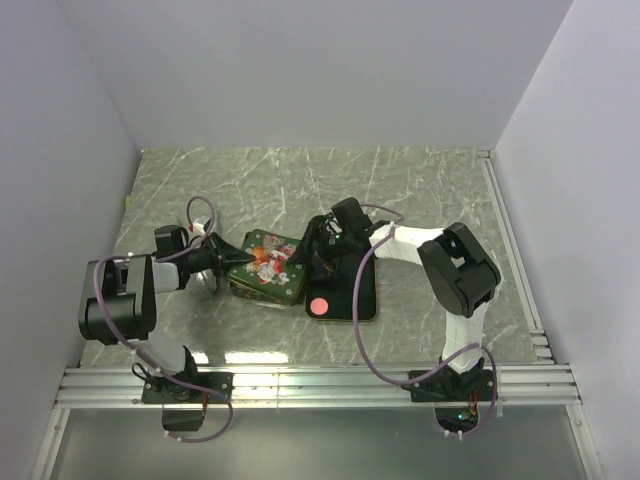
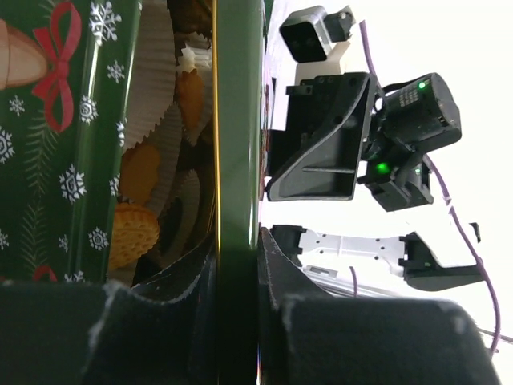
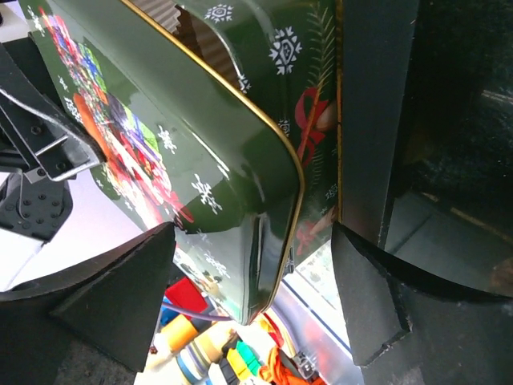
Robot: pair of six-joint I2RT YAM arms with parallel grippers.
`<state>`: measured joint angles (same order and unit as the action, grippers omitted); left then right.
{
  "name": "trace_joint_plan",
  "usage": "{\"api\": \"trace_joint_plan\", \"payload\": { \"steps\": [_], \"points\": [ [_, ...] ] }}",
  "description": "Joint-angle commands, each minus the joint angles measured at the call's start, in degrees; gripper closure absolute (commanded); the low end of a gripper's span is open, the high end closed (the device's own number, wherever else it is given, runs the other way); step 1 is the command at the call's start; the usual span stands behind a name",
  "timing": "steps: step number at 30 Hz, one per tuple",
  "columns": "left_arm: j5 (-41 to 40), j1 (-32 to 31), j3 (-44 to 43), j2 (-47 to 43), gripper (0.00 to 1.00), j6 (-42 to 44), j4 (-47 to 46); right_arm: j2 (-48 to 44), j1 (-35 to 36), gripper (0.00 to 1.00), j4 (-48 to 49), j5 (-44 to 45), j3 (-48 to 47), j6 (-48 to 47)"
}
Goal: Pack the cookies
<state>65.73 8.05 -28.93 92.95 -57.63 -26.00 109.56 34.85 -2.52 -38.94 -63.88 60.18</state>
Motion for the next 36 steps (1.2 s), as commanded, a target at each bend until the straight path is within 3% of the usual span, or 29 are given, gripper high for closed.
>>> {"api": "trace_joint_plan", "payload": {
  "steps": [1, 8, 11, 18, 22, 36],
  "points": [
    [-7.19, 0.21, -0.52, -2.41, 0.99, 5.94, 7.98, -1.27, -0.05, 0.16, -1.6, 0.79, -3.79, -1.73],
    [-11.32, 0.65, -0.08, -4.79, 0.99, 7.35, 11.06, -2.33, 0.22, 0.17, -5.73, 0.88, -7.75, -3.32],
    [-12.91, 0.65, 0.8, -5.41, 0.92, 6.91, 10.97, -1.89, 0.48, 0.18, -5.83, 0.97, -7.93, -3.32],
    [-15.28, 0.65, 1.07, -5.67, 0.63, 8.76, 14.13, -0.84, 0.92, 0.19, -6.27, 0.71, -7.84, -3.23],
    [-17.3, 0.65, 0.72, -6.2, 0.53, 10.51, 17.38, -0.14, 0.92, 0.2, -6.18, 0.71, -8.72, -2.79],
    [-22.31, 0.56, -0.6, -8.13, 0.4, 14.12, 24.5, 1.45, 1.27, 0.21, -7.32, 1.15, -10.92, -3.05]
  ]
}}
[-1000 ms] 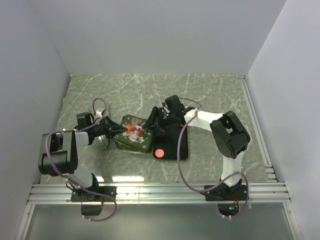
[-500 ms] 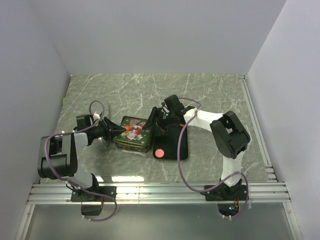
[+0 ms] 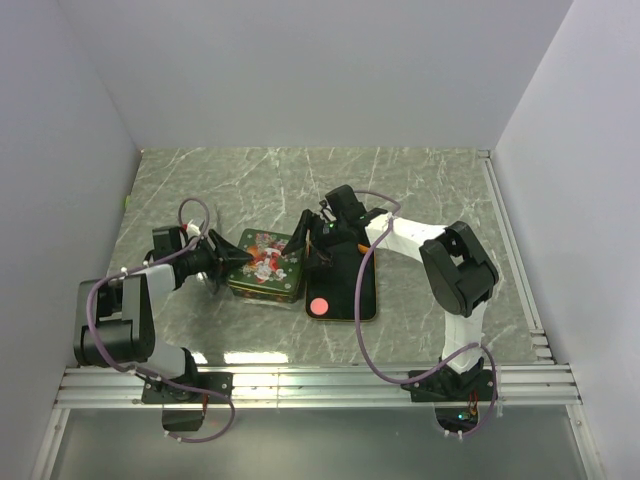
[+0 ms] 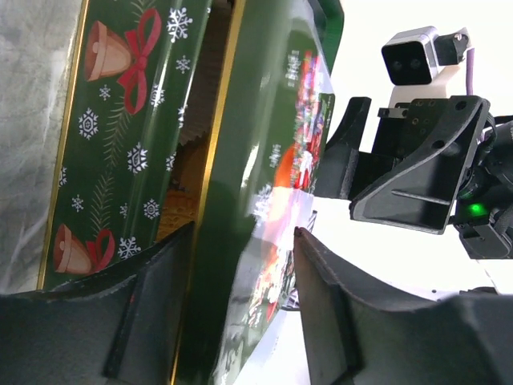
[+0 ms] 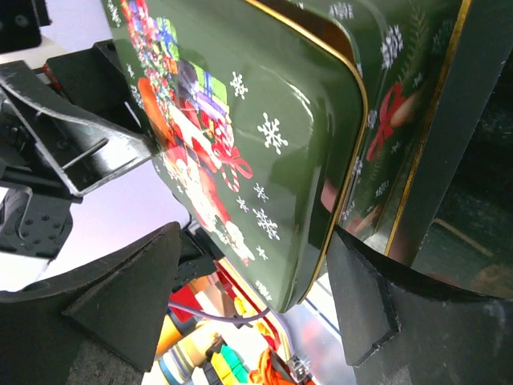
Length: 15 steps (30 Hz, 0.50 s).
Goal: Pack the cookies
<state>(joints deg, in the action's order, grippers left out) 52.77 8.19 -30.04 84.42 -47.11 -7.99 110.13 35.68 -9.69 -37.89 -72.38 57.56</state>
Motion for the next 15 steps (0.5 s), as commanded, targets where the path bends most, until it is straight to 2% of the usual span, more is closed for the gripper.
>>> {"api": "trace_joint_plan", "payload": {
  "steps": [1, 5, 15],
  "points": [
    [-9.79, 0.34, 0.42, 0.39, 0.39, 3.78, 7.02, 0.88, 0.53, 0.21, -0.24, 0.1, -2.5, -0.61],
    [-11.81, 0.08, -0.45, 0.13, 0.38, 4.75, 9.29, 1.06, 0.44, 0.22, -1.11, 0.27, -2.68, -1.13],
    [-17.52, -0.89, -3.09, -1.54, 0.26, 7.12, 15.45, 0.97, 0.53, 0.23, -0.68, 0.18, -2.5, -0.7]
  ]
}}
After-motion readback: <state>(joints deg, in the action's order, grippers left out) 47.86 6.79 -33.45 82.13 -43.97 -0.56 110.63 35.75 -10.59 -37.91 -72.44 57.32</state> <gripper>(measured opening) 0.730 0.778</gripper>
